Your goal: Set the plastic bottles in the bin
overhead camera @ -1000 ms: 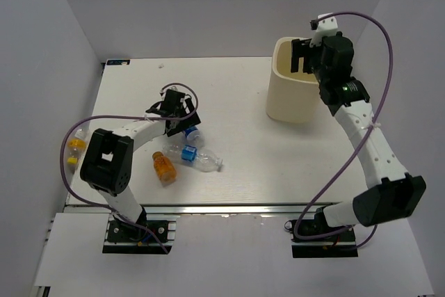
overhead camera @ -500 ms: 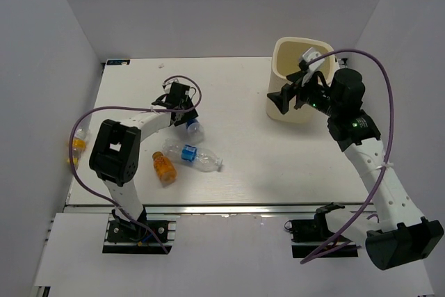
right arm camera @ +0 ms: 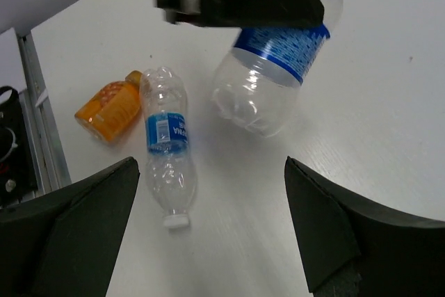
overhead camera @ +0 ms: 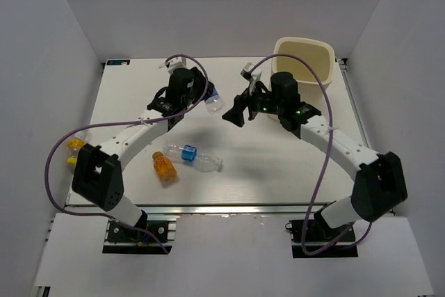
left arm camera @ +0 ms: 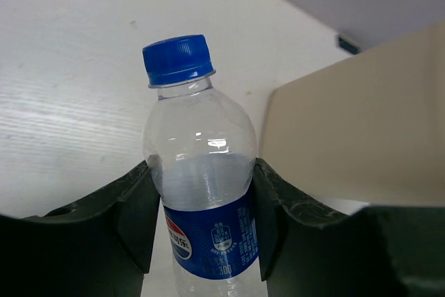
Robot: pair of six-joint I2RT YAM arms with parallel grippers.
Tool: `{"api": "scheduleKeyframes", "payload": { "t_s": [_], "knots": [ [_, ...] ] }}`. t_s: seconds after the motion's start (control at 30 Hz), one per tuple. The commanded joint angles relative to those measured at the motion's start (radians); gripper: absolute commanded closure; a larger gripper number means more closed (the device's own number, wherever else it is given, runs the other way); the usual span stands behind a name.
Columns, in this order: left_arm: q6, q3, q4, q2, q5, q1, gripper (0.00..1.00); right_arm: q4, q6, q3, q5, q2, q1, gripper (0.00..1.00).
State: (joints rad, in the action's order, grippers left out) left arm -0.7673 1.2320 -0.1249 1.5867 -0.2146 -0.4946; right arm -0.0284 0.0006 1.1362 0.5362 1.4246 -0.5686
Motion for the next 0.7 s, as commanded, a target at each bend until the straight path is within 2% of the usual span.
{"api": "scheduleKeyframes", "payload": {
  "t_s": [0.0, 0.2, 0.37, 0.4, 0.43, 0.47, 0.53, 0.57, 0.67],
  "knots": [
    [-0.050, -0.043, 0.103, -0.094, -0.022, -0.036, 0.75, -0.188, 0.165, 0.056, -0.067, 0.055, -0.016, 0.11],
    [-0.061, -0.083, 0.169, -0.128, -0.017, -0.070, 0.73, -0.238, 0.259, 0.128, -0.082, 0.181, -0.047, 0.11],
    [-0.059, -0.080, 0.177, -0.128, 0.026, -0.073, 0.73, -0.306, 0.314, 0.120, -0.114, 0.204, -0.050, 0.12],
    [-0.059, -0.081, 0.179, -0.132, 0.030, -0.075, 0.73, -0.311, 0.321, 0.126, -0.114, 0.209, -0.050, 0.17],
    [-0.056, -0.081, 0.180, -0.137, 0.034, -0.075, 0.72, -0.303, 0.326, 0.132, -0.114, 0.215, -0.050, 0.27],
    [-0.053, -0.083, 0.183, -0.140, 0.032, -0.075, 0.69, -0.292, 0.329, 0.138, -0.133, 0.215, -0.050, 0.54],
    [-0.029, -0.068, 0.173, -0.154, 0.018, -0.075, 0.14, -0.265, 0.317, 0.146, -0.148, 0.206, -0.048, 0.69],
    [-0.018, -0.057, 0.145, -0.159, 0.012, -0.075, 0.02, -0.254, 0.305, 0.148, -0.186, 0.200, -0.048, 0.75],
    [0.051, 0.006, 0.033, -0.172, -0.064, -0.073, 0.02, -0.196, 0.251, 0.148, -0.315, 0.156, -0.039, 0.77]
  ]
}}
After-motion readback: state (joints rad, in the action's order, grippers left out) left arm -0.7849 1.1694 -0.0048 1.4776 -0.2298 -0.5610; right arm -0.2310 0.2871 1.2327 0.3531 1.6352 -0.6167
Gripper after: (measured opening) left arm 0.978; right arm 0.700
